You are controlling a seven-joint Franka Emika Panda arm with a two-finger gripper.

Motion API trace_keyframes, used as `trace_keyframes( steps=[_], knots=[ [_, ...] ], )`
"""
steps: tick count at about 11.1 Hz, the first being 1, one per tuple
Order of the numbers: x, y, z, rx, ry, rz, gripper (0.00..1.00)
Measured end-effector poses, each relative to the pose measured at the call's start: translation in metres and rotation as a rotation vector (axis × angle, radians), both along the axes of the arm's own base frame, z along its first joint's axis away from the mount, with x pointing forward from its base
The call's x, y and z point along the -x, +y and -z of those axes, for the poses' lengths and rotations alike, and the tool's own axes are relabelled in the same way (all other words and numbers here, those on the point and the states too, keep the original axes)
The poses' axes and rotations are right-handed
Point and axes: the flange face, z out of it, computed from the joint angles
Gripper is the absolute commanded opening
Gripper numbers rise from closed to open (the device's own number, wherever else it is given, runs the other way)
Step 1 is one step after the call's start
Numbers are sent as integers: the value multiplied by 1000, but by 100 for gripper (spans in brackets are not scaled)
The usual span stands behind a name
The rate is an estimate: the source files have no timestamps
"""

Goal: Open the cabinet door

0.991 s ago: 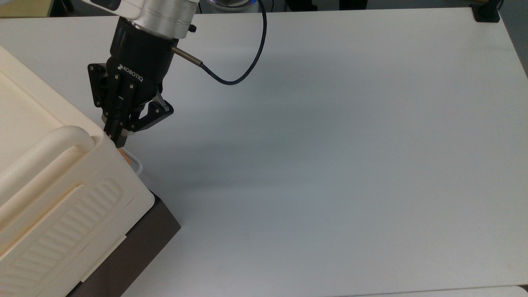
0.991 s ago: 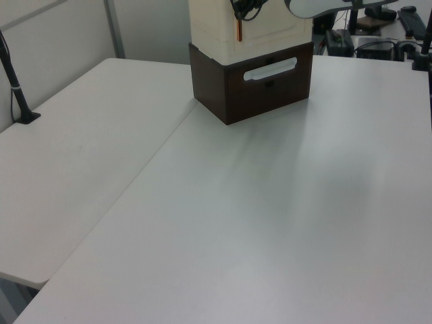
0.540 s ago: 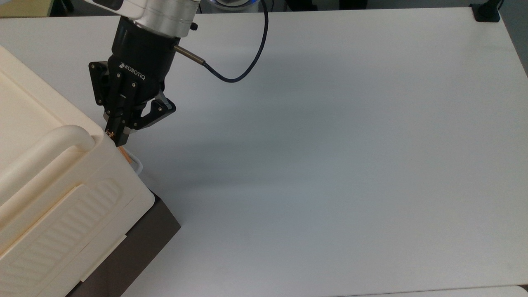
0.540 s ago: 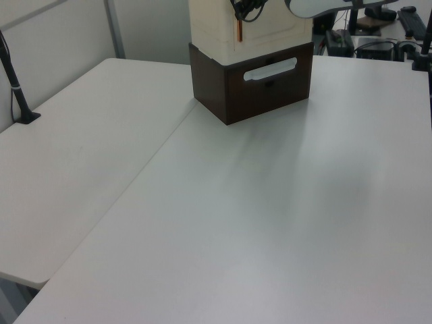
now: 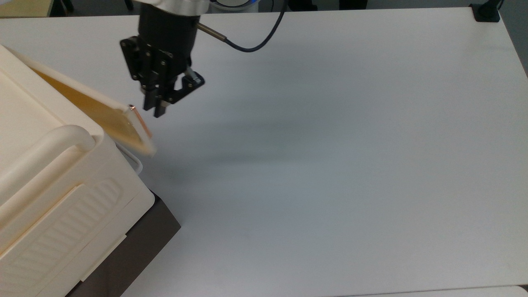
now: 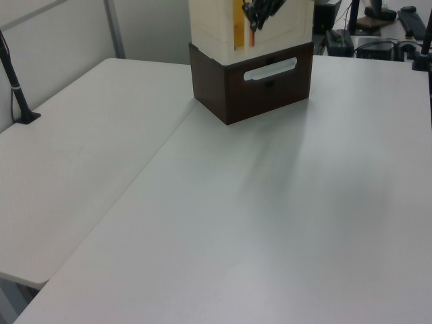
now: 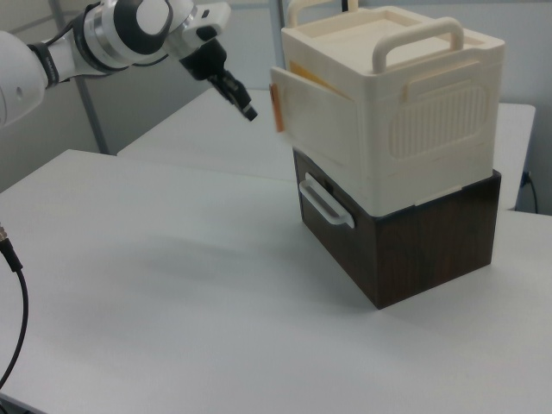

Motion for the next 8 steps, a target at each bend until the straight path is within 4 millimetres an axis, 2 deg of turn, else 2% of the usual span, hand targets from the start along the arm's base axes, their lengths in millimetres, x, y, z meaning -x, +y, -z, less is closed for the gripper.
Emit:
trace_keyframes(
  steps=[2, 5, 8],
  knots=[
    [2, 25, 14, -35, 55, -26, 96],
    [10, 51, 24, -55, 142, -50, 97],
    [12, 57, 24, -69, 151, -60, 97]
  ],
)
